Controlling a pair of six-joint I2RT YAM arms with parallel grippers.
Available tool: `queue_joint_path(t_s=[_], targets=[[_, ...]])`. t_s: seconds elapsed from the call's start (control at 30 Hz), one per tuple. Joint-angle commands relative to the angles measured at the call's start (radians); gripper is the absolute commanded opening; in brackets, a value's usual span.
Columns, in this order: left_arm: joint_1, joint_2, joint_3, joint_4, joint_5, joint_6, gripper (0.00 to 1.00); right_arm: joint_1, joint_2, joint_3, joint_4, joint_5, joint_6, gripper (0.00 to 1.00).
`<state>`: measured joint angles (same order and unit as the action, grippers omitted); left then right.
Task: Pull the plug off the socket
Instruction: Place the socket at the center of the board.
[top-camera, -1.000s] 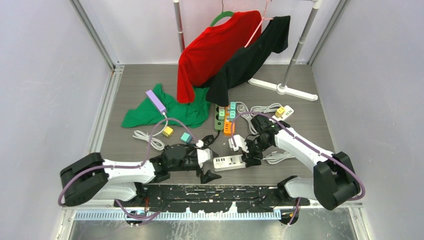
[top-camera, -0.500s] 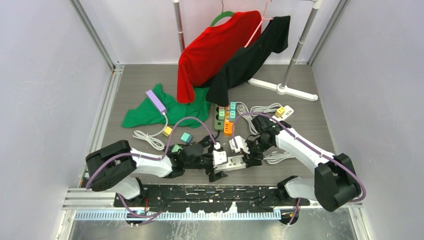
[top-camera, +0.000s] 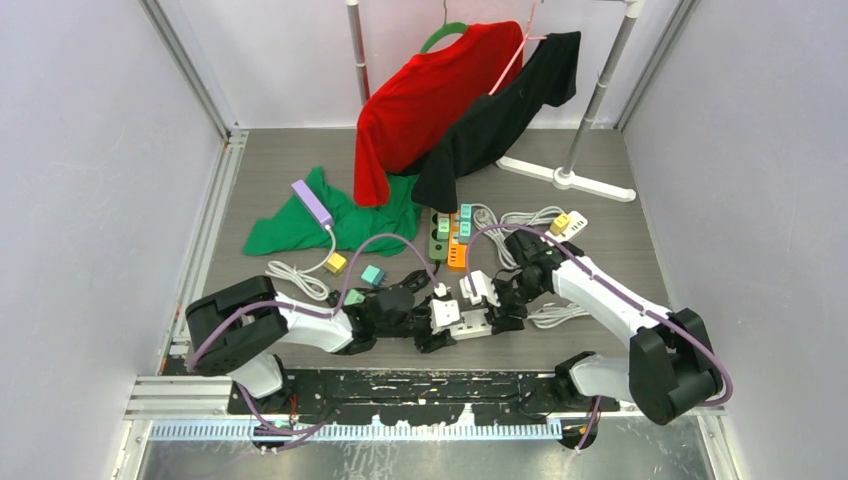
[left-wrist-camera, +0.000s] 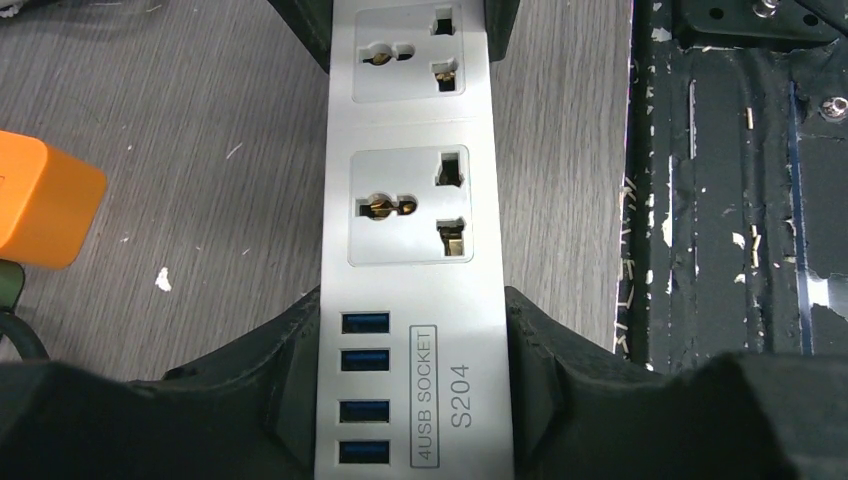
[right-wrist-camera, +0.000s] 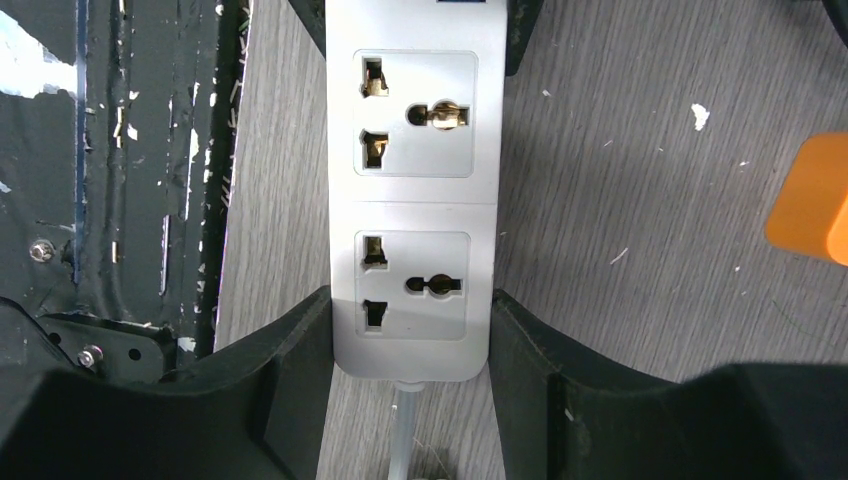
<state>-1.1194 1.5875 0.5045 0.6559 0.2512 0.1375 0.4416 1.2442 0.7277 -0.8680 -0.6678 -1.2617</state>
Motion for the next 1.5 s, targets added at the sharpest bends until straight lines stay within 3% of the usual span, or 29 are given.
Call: queue_joint_path(t_s=[0.0, 0.07, 0.13, 0.27, 0.47, 0.6, 0.7, 0.87, 1.13, 1.47], targets=[[-0.002, -0.052, 0.016, 0.036, -0.034, 0.000, 0.00, -0.003, -0.028, 0.035, -0.042, -0.089, -0.019, 0.11], [-0.002, -0.075, 0.004, 0.034, -0.035, -0.005, 0.00, -0.011, -0.030, 0.042, -0.061, -0.112, -0.023, 0.23], [-0.002, -0.098, -0.009, 0.039, -0.037, -0.017, 0.00, -0.021, -0.034, 0.048, -0.083, -0.138, -0.025, 0.43], [0.002, -0.157, -0.028, 0.004, -0.062, -0.060, 0.00, -0.077, -0.066, 0.068, -0.137, -0.216, -0.033, 1.00], [0.050, -0.304, -0.009, -0.166, -0.061, -0.197, 0.00, -0.215, -0.140, 0.136, -0.277, -0.367, -0.047, 1.00], [0.101, -0.454, 0.060, -0.429, -0.059, -0.290, 0.00, -0.330, -0.190, 0.217, -0.377, -0.433, -0.042, 1.00], [0.140, -0.536, 0.123, -0.595, -0.030, -0.312, 0.00, -0.429, -0.231, 0.261, -0.451, -0.511, -0.042, 1.00], [0.171, -0.671, 0.188, -0.738, -0.037, -0.321, 0.00, -0.554, -0.269, 0.290, -0.508, -0.544, -0.042, 1.00], [0.192, -0.804, 0.388, -1.035, -0.149, -0.280, 0.00, -0.603, -0.263, 0.271, -0.488, -0.551, -0.034, 1.00], [0.196, -0.858, 0.558, -1.212, -0.391, -0.241, 0.00, -0.645, -0.270, 0.247, -0.467, -0.557, -0.027, 1.00]])
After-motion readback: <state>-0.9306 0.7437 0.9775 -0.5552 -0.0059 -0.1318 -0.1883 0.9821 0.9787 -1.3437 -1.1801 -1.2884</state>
